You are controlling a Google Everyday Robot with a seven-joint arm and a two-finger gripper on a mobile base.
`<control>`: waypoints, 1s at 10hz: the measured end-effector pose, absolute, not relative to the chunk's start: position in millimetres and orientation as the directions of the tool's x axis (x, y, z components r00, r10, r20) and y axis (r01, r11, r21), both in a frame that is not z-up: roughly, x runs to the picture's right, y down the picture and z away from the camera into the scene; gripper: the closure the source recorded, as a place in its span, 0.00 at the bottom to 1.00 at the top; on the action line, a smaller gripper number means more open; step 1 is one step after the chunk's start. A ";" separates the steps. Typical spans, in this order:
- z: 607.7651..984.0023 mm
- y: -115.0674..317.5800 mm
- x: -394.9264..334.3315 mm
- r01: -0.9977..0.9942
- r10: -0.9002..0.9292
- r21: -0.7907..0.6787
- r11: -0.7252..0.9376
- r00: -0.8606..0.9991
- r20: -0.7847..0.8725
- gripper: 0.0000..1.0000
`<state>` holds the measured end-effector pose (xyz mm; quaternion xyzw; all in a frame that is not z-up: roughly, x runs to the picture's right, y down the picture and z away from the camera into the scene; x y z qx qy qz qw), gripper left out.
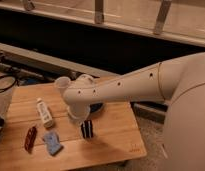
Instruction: Knock the eraser over
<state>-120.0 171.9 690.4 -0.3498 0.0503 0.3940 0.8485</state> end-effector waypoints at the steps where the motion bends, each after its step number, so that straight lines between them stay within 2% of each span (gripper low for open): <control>1: 689.8 172.7 -125.8 -0.687 0.613 -0.561 0.461 0.704 -0.359 1.00; 5: 692.5 178.4 -179.2 -0.603 0.528 -0.621 0.502 0.782 -0.332 1.00; 10: 713.4 192.9 -146.5 -0.658 0.509 -0.601 0.453 0.745 -0.431 1.00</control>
